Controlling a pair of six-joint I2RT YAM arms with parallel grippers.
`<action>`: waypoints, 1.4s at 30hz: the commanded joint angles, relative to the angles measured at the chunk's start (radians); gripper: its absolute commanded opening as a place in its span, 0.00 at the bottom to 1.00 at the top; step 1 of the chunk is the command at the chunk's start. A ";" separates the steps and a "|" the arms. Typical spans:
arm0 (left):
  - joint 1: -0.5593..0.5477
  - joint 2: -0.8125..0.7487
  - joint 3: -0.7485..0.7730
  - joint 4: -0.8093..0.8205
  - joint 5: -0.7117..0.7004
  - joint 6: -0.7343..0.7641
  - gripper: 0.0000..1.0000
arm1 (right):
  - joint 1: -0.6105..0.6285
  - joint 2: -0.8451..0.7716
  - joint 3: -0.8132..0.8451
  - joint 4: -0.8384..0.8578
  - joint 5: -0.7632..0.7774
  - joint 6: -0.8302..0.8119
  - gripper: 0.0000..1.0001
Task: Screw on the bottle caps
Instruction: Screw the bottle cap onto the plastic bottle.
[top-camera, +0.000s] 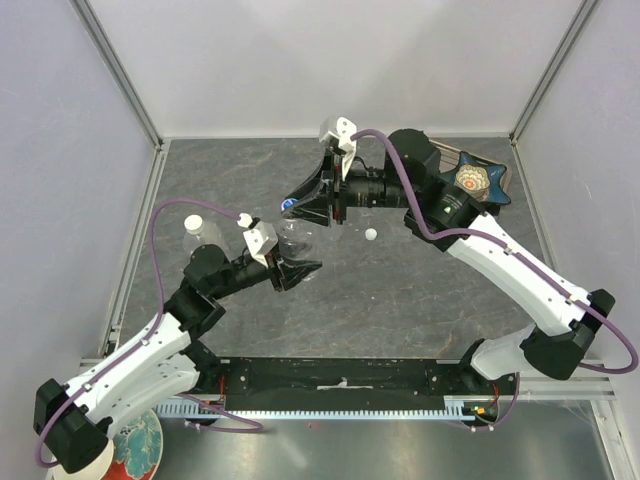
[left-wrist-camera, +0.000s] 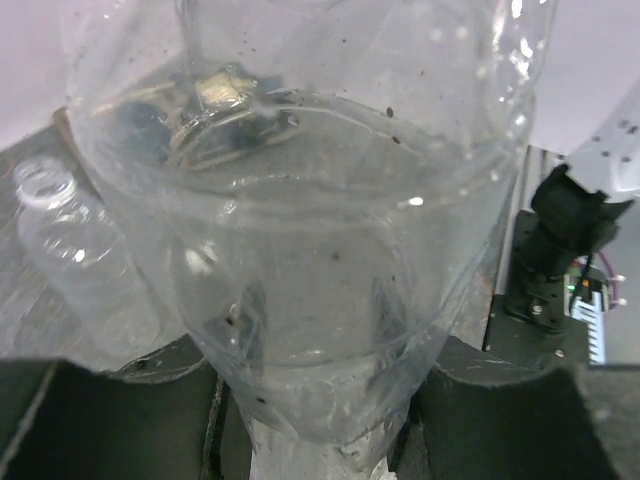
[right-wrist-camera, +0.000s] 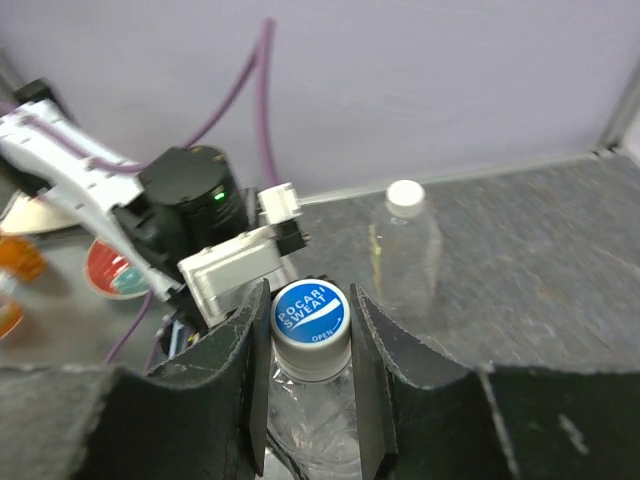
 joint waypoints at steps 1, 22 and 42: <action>0.015 -0.069 0.039 0.186 -0.199 0.040 0.02 | 0.015 0.032 -0.126 -0.135 0.242 0.040 0.00; 0.029 -0.125 -0.013 0.178 -0.349 0.086 0.02 | 0.375 0.269 0.147 -0.302 1.459 0.252 0.23; 0.034 -0.095 -0.034 0.152 0.147 -0.020 0.02 | 0.058 -0.095 0.134 -0.230 -0.059 -0.082 0.98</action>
